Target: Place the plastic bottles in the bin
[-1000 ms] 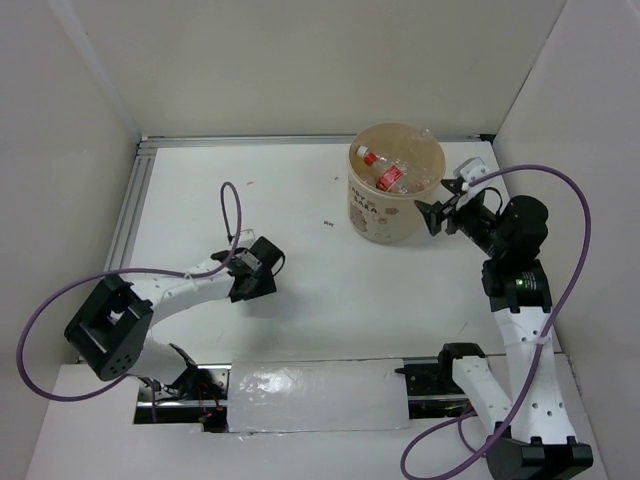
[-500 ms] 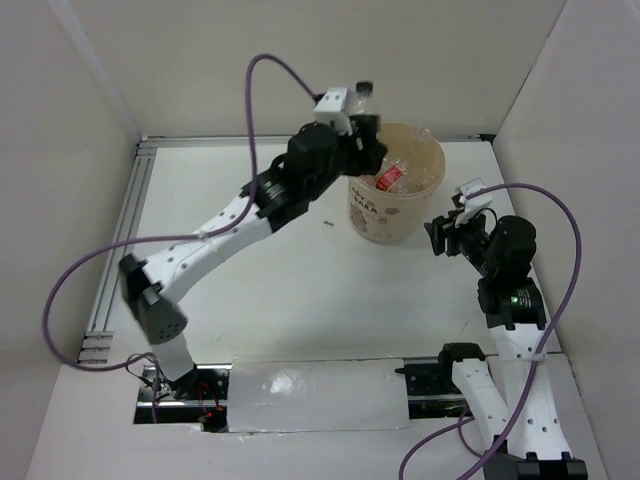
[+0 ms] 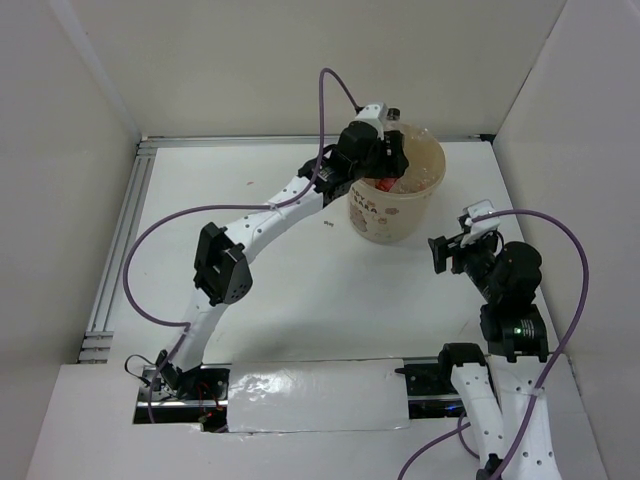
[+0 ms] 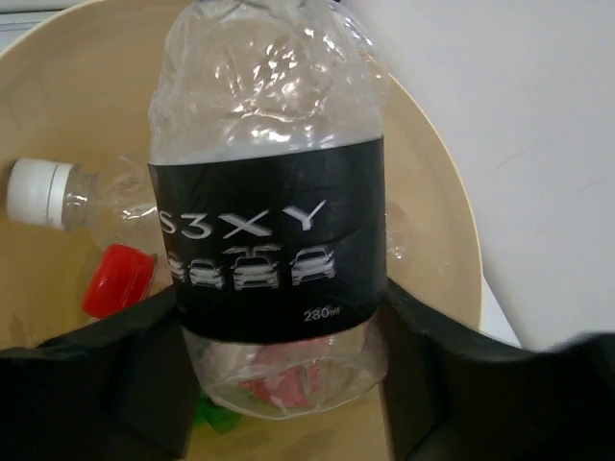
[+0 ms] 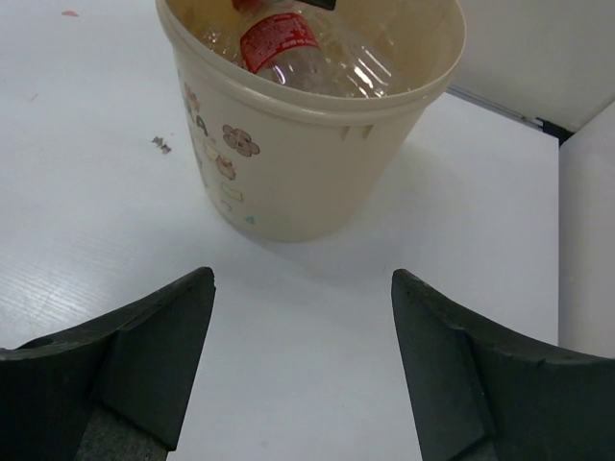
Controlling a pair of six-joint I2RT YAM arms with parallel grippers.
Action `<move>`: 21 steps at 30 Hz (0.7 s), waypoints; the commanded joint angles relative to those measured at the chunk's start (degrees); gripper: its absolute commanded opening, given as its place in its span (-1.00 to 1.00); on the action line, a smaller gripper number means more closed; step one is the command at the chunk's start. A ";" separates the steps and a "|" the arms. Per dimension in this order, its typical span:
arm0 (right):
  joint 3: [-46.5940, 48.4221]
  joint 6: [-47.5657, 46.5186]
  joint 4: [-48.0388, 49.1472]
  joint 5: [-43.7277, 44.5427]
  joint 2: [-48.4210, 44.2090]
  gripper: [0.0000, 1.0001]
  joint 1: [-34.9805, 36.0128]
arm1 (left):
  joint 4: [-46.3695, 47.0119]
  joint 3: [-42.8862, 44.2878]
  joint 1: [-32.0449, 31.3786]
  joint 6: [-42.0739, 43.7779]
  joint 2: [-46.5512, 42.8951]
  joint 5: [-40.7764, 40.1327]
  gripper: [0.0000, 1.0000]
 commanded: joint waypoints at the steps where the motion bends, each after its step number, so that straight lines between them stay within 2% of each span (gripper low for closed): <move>1: -1.09 0.23 -0.51 1.04 -0.22 0.63 -0.37 | 1.98 0.81 -0.18 -1.43 -2.58 3.60 0.77; 2: -1.09 0.23 -0.51 0.52 -0.22 0.65 -0.37 | 1.98 0.81 -0.18 -1.43 -2.58 4.29 0.99; 10: -3.20 0.23 -0.51 -0.63 -0.22 0.76 -0.37 | 3.03 1.34 -0.18 0.41 -8.11 5.44 0.99; 14: -3.20 0.23 -0.51 -1.16 -0.22 0.78 -0.37 | 4.26 -2.43 -0.18 1.55 -13.90 5.44 0.99; 17: -3.20 0.23 -1.04 -0.37 -0.22 1.00 -0.37 | 7.68 -13.22 -0.80 4.62 -24.70 4.31 0.99; 18: -3.20 0.75 -1.04 0.41 -0.22 1.00 -0.37 | 8.56 -20.91 -1.32 5.51 -28.21 3.17 0.99; 20: -3.20 1.37 -1.65 0.42 0.40 1.00 -0.37 | 9.27 -29.38 -1.32 7.27 -38.84 -0.42 0.99; 21: -2.59 2.50 -1.66 0.42 1.53 1.00 -0.37 | 9.79 -37.95 -1.32 7.97 -42.19 -2.10 0.99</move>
